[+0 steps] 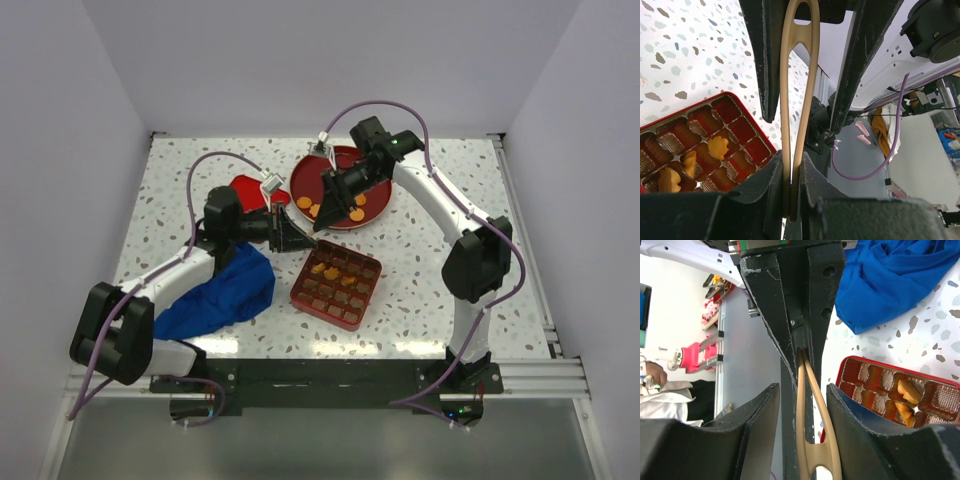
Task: Pack the cookies
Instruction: Pass from the left arm to the right
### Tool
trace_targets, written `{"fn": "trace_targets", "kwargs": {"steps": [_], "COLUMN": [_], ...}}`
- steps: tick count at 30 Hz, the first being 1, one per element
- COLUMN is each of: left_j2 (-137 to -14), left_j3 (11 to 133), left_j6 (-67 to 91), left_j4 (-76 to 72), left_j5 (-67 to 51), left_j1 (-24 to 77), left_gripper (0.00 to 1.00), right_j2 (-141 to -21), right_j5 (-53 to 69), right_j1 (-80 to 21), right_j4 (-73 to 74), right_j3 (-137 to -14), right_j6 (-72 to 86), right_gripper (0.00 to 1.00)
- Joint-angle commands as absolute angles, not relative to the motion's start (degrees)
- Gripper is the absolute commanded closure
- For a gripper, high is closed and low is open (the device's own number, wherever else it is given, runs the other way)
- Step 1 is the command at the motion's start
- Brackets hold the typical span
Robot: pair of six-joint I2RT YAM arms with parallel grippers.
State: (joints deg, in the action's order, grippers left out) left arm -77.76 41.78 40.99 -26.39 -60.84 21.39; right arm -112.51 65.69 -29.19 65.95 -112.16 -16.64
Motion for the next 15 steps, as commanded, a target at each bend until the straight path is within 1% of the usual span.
{"fn": "trace_targets", "kwargs": {"steps": [1,7,11,13,15], "left_j2": [-78.66,-78.75,-79.19,-79.28,-79.45], "left_j3": [45.87,47.11,47.81,47.99,48.16], "left_j6": [37.19,34.72,33.23,32.87,32.7], "left_j4": [-21.98,-18.28,-16.09,-15.65,-15.38], "left_j5": [-60.38,-61.35,-61.61,-61.61,-61.52], "left_j1": [21.18,20.57,20.39,20.39,20.39], "left_gripper": [0.97,0.97,0.96,0.96,0.96], "right_j2": [-112.32,-112.15,-112.24,-112.15,-112.15], "right_j5": [69.69,70.4,70.49,70.49,70.49], "right_j1": [-30.67,-30.67,-30.67,-30.59,-30.67], "right_j4": [69.52,70.75,71.28,71.54,71.8], "right_j3": [-113.91,-114.17,-114.17,-114.08,-114.08], "right_j6": [-19.25,-20.48,-21.27,-21.44,-21.62], "right_gripper": [0.54,0.55,0.6,0.61,0.66]}}
